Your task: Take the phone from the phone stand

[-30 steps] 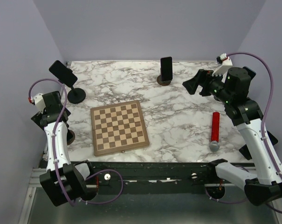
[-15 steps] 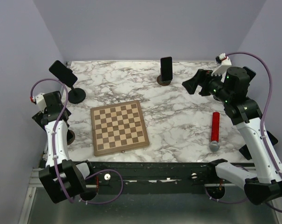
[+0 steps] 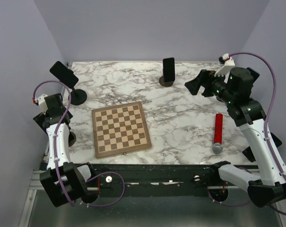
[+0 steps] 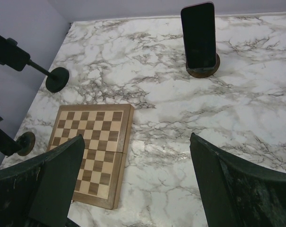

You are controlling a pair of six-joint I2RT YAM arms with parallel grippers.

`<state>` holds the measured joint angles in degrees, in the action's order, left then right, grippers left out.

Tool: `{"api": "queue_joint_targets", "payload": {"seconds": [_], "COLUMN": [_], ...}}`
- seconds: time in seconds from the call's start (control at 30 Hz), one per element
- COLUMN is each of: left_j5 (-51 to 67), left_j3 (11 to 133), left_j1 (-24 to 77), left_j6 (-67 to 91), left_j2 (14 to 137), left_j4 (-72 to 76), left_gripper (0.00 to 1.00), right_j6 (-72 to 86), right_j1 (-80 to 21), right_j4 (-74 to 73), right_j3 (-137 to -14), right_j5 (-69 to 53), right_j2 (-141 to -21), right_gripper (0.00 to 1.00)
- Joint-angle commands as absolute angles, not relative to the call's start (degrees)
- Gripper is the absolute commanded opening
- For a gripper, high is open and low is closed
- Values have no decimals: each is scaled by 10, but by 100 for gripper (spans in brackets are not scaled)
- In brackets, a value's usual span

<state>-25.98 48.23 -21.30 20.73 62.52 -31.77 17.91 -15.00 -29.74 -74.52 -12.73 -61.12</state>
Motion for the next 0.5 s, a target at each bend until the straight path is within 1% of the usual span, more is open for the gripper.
{"api": "queue_joint_targets", "payload": {"seconds": [0.0, 0.33, 0.47], "left_j5": [-256, -249, -247], "left_j3": [474, 460, 450], "left_j1": [-213, -214, -215], "left_j6": [198, 185, 178], "left_j2": [617, 608, 599], "left_j4": [-298, -279, -271], "left_gripper": [98, 96, 92], "right_j6": [173, 174, 174], "right_j1": [-152, -152, -152], "right_j4": [-296, -296, -296], "right_j3": [-759, -759, -760], "right_j5": [-127, -124, -124], "right_j2": [-611, -607, -606], "right_gripper": [100, 100, 100]}}
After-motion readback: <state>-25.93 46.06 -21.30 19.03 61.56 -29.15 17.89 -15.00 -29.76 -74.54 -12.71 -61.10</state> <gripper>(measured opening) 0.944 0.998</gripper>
